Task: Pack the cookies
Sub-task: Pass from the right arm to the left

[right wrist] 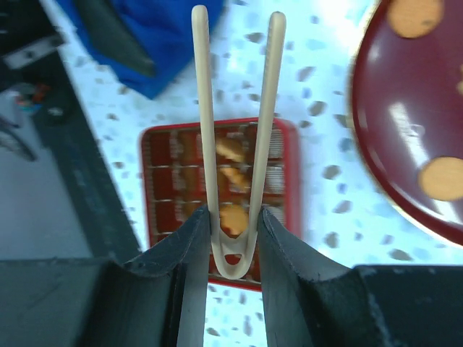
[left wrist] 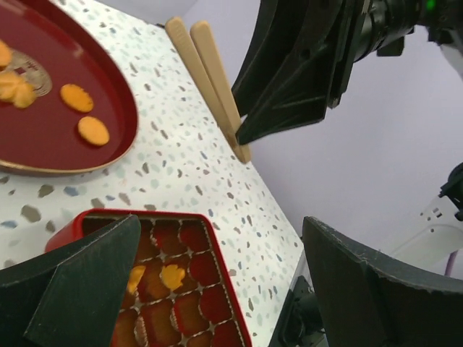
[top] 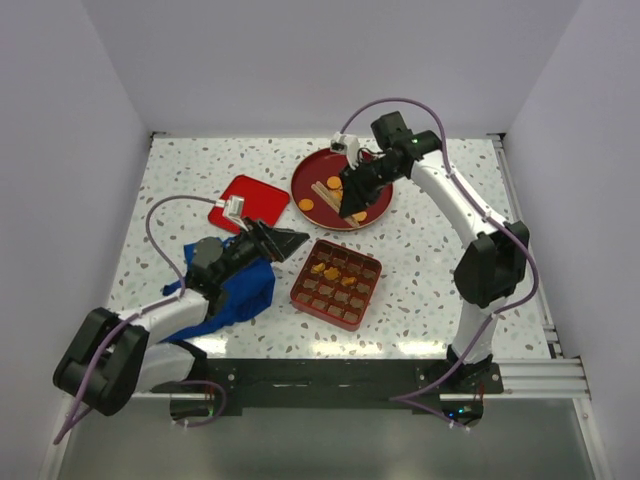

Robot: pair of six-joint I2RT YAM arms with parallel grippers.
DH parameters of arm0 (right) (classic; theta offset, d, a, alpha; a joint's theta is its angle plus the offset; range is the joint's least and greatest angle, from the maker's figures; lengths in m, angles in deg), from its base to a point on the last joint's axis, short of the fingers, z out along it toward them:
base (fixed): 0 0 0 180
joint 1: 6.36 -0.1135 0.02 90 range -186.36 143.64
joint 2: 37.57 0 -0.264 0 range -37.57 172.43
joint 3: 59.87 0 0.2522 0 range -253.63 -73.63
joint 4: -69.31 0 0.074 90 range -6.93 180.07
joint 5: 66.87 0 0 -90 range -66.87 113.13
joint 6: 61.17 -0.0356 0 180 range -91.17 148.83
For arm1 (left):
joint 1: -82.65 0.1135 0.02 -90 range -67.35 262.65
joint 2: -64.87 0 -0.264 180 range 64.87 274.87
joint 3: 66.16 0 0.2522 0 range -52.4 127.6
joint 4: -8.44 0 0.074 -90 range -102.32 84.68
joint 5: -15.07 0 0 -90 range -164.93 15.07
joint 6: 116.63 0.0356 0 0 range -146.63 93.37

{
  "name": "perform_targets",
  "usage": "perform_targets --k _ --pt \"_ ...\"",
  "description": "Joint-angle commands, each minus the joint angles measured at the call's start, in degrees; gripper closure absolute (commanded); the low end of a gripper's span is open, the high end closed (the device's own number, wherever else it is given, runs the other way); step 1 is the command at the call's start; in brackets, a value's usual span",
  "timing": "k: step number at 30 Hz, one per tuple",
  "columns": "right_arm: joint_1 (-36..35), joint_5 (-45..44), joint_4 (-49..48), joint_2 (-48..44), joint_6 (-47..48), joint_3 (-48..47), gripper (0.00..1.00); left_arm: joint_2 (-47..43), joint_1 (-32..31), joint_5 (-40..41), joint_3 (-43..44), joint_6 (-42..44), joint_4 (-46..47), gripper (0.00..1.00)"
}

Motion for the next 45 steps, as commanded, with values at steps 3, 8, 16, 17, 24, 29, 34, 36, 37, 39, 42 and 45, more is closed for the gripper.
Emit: perform_targets --k 3,8,16,17,24,29,34,36,37,39,42,45 --pt "-2.1 14.7 -2.2 -6.4 -5.2 6.6 0.88 4.0 -0.1 -6.2 4.9 -1.7 10.5 0.01" --pt "-4.5 18.7 -3.0 -8.5 -5.6 9.2 0.88 5.8 -1.5 -7.0 6.7 -2.1 10.8 0.0" --pt "-5.6 22.8 -3.1 -8.6 -5.5 10.3 0.88 6.3 -2.6 -7.4 7.0 -3.7 12.9 0.06" --pt "-5.6 23.1 -2.9 -8.7 -5.3 10.4 0.88 6.1 -2.6 -7.3 6.9 -3.9 13.3 0.1" --pt "-5.6 25.7 -2.5 -9.4 -4.8 11.0 0.87 4.3 -2.6 -5.5 5.3 -5.7 14.8 0.31" --pt "-5.6 26.8 -2.5 -10.0 -4.8 11.7 0.87 4.6 -2.6 -5.1 4.5 -7.5 17.8 0.6" --pt "-5.6 27.3 -3.7 -10.6 -6.9 12.4 0.83 4.0 -2.6 -4.3 3.5 -9.7 20.4 0.75" --pt "-5.6 27.9 -5.2 -10.9 -8.4 12.6 0.79 3.5 -2.6 -2.9 2.2 -10.7 21.1 0.77" --pt "-5.7 28.6 -5.9 -11.1 -10.3 13.0 0.75 2.8 -2.6 -2.3 1.8 -11.1 21.5 0.78" --pt "-5.6 30.0 -7.8 -11.4 -12.1 13.4 0.63 2.0 -2.6 -0.3 0.5 -12.4 22.2 0.8" --pt "-5.6 31.3 -10.4 -11.2 -15.8 14.0 0.52 1.5 -2.6 1.7 -0.7 -14.3 23.8 0.81" --pt "-5.6 32.0 -13.9 -10.6 -19.4 14.6 0.46 1.1 -2.7 3.2 -1.4 -15.7 24.3 0.83"
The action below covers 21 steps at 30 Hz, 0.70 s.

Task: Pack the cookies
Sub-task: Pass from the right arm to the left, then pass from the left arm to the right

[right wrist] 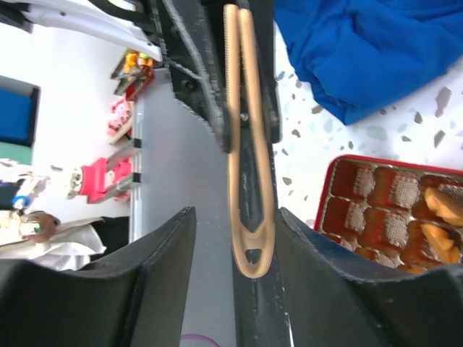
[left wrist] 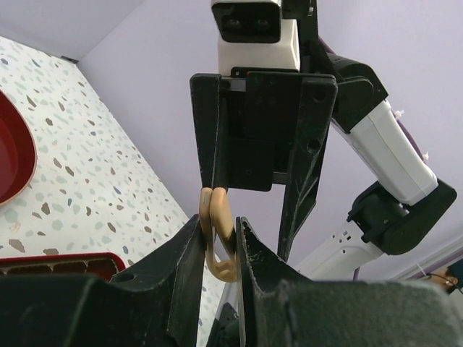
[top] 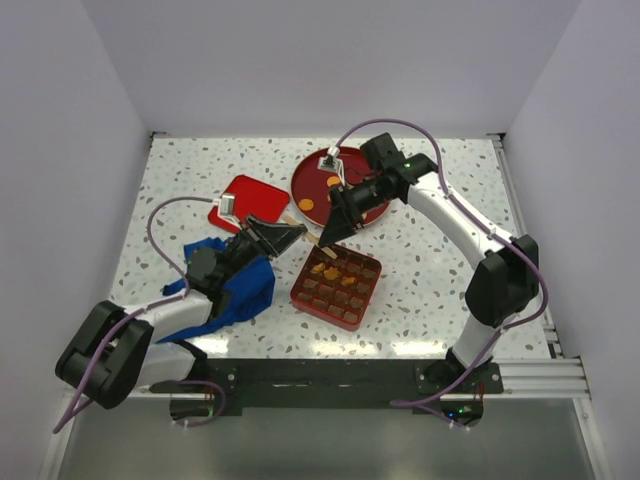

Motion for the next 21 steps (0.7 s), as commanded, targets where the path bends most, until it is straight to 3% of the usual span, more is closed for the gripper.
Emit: perform_targets --k 1,10,21 --pt "0.0 4.0 -8.1 -1.7 -10.2 0.8 0.41 -1.7 -0.1 5.2 -1.6 -2.9 5.5 0.84" --pt "-3.5 -0.1 -18.0 -2.1 -22.2 5.0 0.29 -3.3 -1.6 13.2 -3.1 -6.6 7.2 0.85" --pt "-5.1 -4.0 -26.7 -2.3 -32.3 6.0 0.33 -6.8 -4.9 28.2 -6.3 -10.2 5.1 0.87"
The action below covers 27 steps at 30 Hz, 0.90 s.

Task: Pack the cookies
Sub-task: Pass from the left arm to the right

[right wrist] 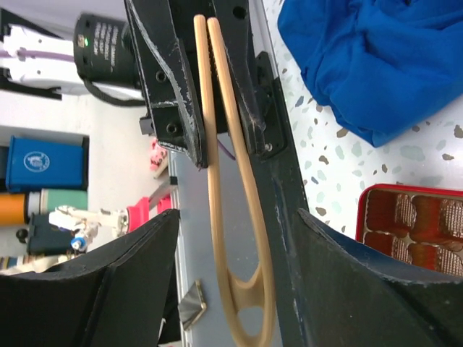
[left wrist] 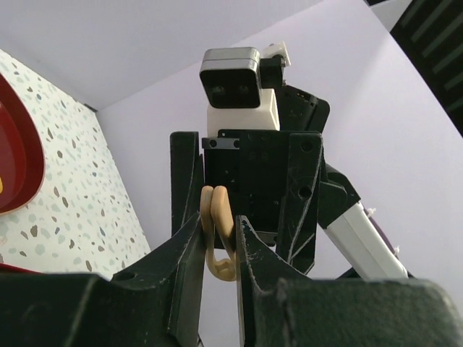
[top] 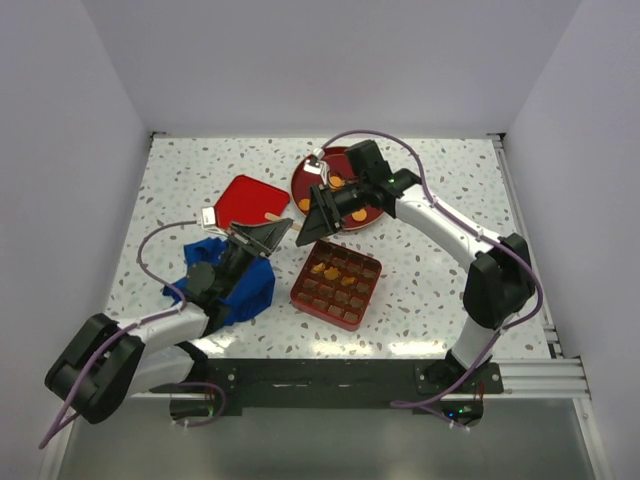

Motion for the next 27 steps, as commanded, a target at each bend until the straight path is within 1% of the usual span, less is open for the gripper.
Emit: perform_targets --k 1,3,9,12,16,23,27 --pt "-0.6 -1.5 -6.1 -2.1 -7.0 0.1 0.34 -2.3 -1.4 10.1 -1.3 -2.0 4.6 0.87" --pt "-0.7 -1.1 -8.2 -1.9 -10.0 0.8 0.36 -3.2 -2.1 11.3 -1.3 -1.9 3.2 0.87" --pt "-0.8 -0.9 -12.0 -1.6 -13.4 0.8 0.39 -4.1 -3.3 14.5 -1.4 -1.8 1.7 0.87" --pt "-0.8 -0.9 -13.6 -1.4 -14.3 0.6 0.42 -3.7 -4.0 15.6 -2.0 -2.5 2.0 0.87" --pt "-0.9 -1.1 -14.9 -0.9 -15.3 -0.1 0.43 -3.3 -4.7 17.0 -2.3 -3.0 2.3 0.87" --pt "-0.8 -1.5 -16.1 -0.7 -16.5 0.2 0.5 -4.1 -5.7 19.2 -2.6 -2.8 0.8 0.87" --pt "-0.8 -1.9 -17.2 -0.7 -17.9 0.9 0.5 -4.0 -6.2 20.0 -2.7 -2.7 0.6 0.87"
